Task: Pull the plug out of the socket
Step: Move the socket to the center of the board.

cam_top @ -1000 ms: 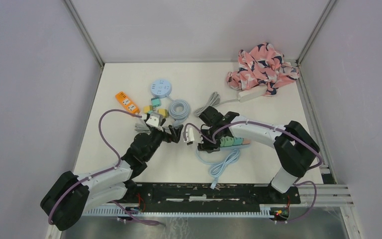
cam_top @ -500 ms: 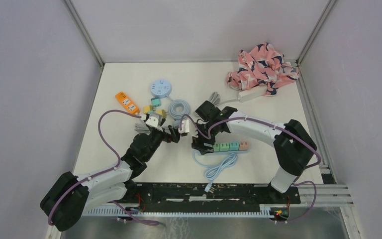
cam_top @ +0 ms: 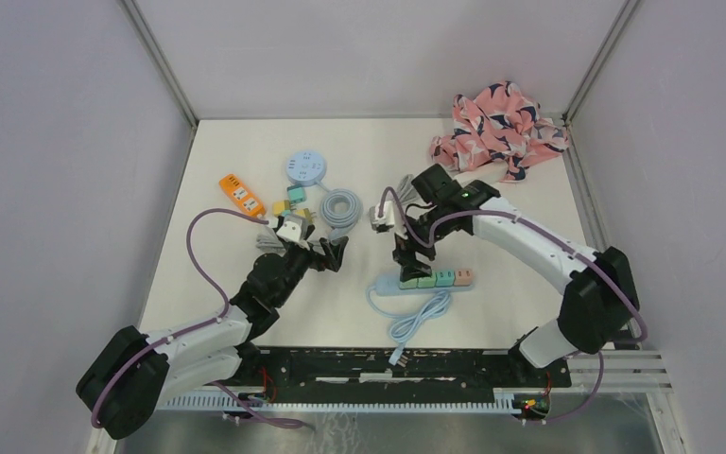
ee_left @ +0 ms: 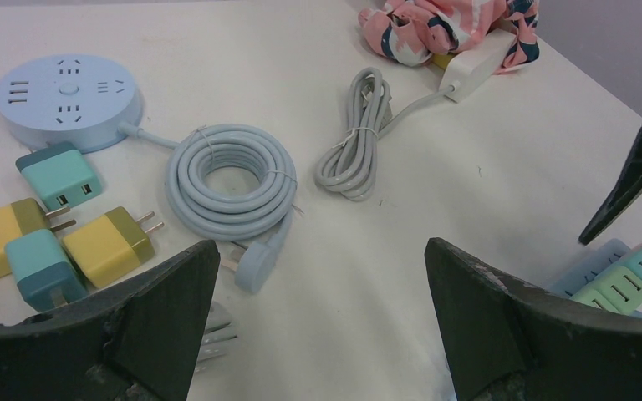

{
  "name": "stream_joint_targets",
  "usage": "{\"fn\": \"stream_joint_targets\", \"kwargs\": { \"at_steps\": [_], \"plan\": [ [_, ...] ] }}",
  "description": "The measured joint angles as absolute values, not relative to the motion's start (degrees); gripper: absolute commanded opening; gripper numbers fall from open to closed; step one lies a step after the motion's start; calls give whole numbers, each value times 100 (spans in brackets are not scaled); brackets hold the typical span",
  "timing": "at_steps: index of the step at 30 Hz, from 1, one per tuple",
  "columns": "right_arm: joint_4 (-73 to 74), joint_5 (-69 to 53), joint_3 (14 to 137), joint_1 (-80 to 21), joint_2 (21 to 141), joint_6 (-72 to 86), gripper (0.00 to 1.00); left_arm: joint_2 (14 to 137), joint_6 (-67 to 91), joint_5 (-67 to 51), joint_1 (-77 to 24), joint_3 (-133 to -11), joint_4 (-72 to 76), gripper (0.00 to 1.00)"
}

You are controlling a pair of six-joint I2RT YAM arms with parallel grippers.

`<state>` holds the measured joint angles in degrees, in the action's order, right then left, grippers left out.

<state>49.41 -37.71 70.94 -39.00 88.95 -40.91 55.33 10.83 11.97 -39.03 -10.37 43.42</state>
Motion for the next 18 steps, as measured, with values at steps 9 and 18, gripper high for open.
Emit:
{"fn": "stream_joint_targets", "kwargs": {
  "at_steps": [9,18],
  "plan": [
    [5199,-4840,7063,-2655,7922,-4274,79,5561,1081,1031,-3903,-1081,4263,99],
    [5439,-5402,6851,-1951,7660,-4351,79,5933,1017,244,-3903,-1590,3861,99]
  ]
}}
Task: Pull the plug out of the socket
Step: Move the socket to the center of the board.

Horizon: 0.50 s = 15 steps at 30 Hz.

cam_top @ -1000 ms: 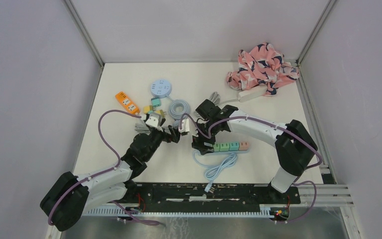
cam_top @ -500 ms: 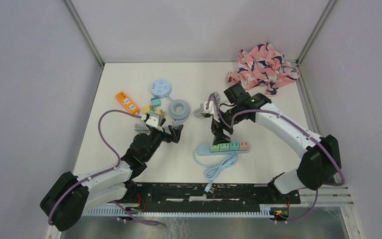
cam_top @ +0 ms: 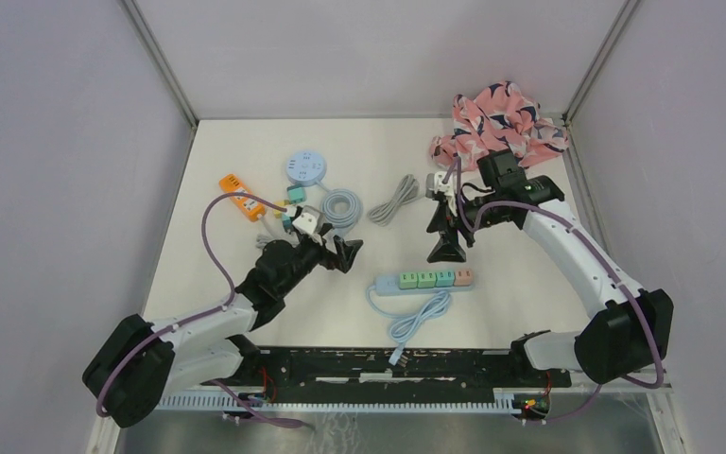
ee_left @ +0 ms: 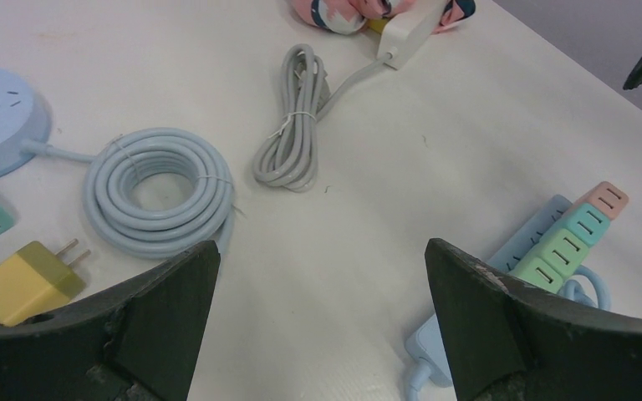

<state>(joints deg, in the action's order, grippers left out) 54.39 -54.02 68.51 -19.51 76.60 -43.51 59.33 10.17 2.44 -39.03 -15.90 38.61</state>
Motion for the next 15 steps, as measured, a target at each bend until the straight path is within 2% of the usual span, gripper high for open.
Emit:
{"fn": "stream_joint_targets", "kwargs": {
  "at_steps": [15],
  "plan": [
    [5758,-5658,6724,-1525,7590,-4694,78,6827,1118,-1732,-3907,-1973,4193,99]
  ]
}}
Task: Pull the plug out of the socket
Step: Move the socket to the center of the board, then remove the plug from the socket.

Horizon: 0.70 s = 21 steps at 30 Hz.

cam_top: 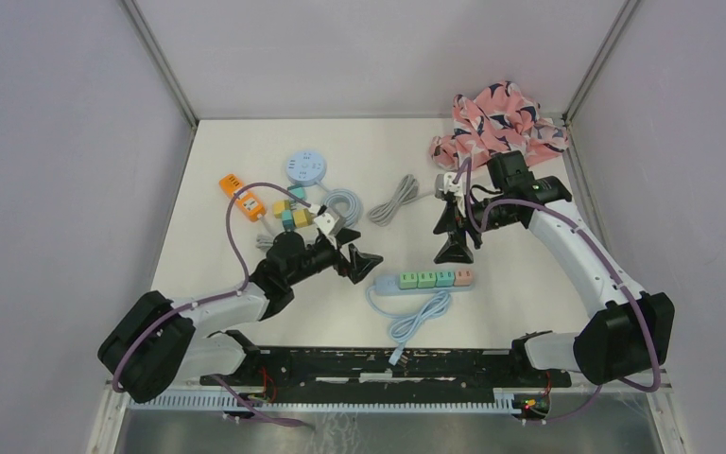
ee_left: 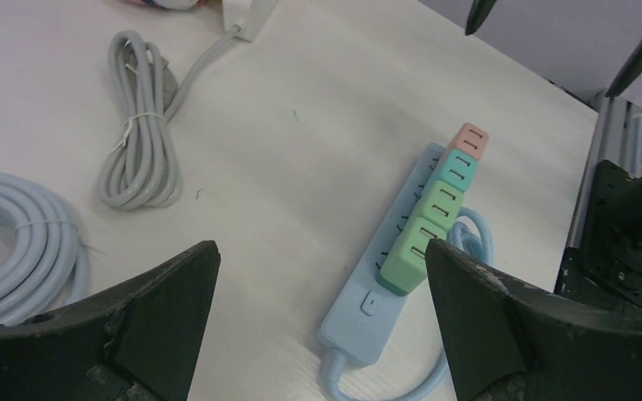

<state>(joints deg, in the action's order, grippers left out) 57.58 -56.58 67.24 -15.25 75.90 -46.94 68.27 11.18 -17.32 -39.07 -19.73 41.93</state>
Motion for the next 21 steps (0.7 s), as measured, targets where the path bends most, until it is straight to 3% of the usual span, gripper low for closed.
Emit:
{"fn": "stream_joint_targets", "kwargs": {
  "at_steps": [21],
  "plan": [
    [6167,-5625,6724,-1409,7590,-5363,77,8108,-668,-2939,-4230,-2451,5369,99]
  ]
}}
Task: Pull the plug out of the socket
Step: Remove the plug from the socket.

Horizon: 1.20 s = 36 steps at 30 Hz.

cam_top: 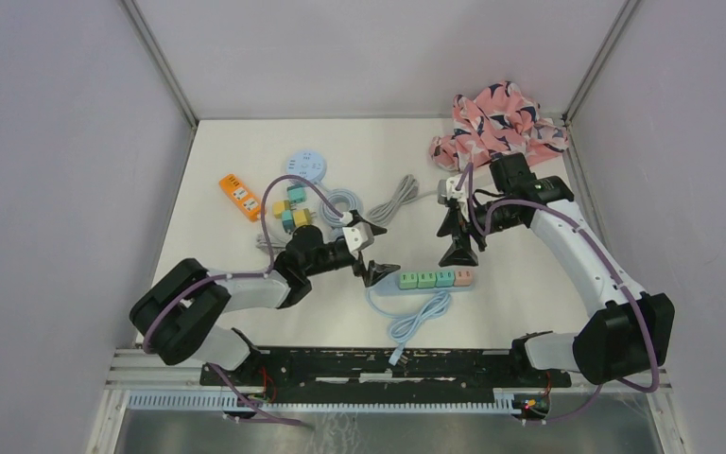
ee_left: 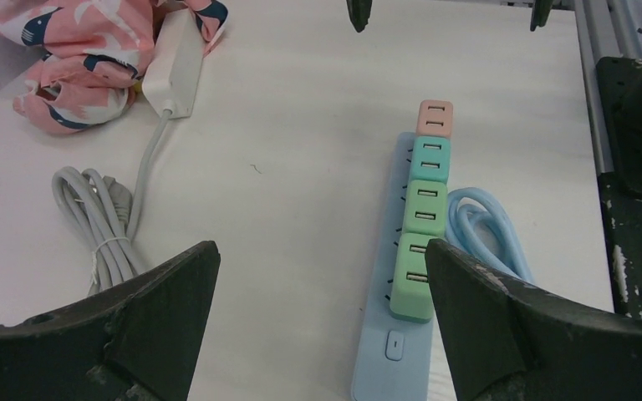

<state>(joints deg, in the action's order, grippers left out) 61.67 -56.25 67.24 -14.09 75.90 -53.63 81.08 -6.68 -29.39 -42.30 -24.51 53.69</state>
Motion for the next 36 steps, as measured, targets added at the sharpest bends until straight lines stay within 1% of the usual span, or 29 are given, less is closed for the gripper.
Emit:
{"fn": "stream_joint_targets", "kwargs": {
  "at_steps": [8,12,15,19,24,27,32,36],
  "plan": [
    [6318,-5564,6724,-1319,7590,-5533,77,9076,-1297,-3430,-4224,-3321,4923,100],
    [6440,-5544,6726,-1245,7592,-5618,76,9421,-1376,-3824,-4224,-3514,4803,95],
    [6532,-5531,6726,-1188,7605,-5708,76,9544,-1378,-4023,-4263,-3514,4790,94],
    [6606,-5398,6726,-1181,7647,-5839,76,9535,-1673,-3933,-4458,-3514,4528,95],
    [6650,-5142,6670,-1170,7655,-6128,77,9227,-2429,-3734,-4580,-3625,3382,96],
    [6670,-5035,6602,-1170,7655,-6235,77,9089,-2851,-3726,-4611,-3664,2969,96],
    [6722,-5028,6600,-1170,7666,-6370,76,9126,-3225,-3557,-4753,-3693,2512,96],
    [6799,-5013,6600,-1170,7695,-6451,76,9393,-3374,-3446,-4799,-3876,2257,94]
  ]
}}
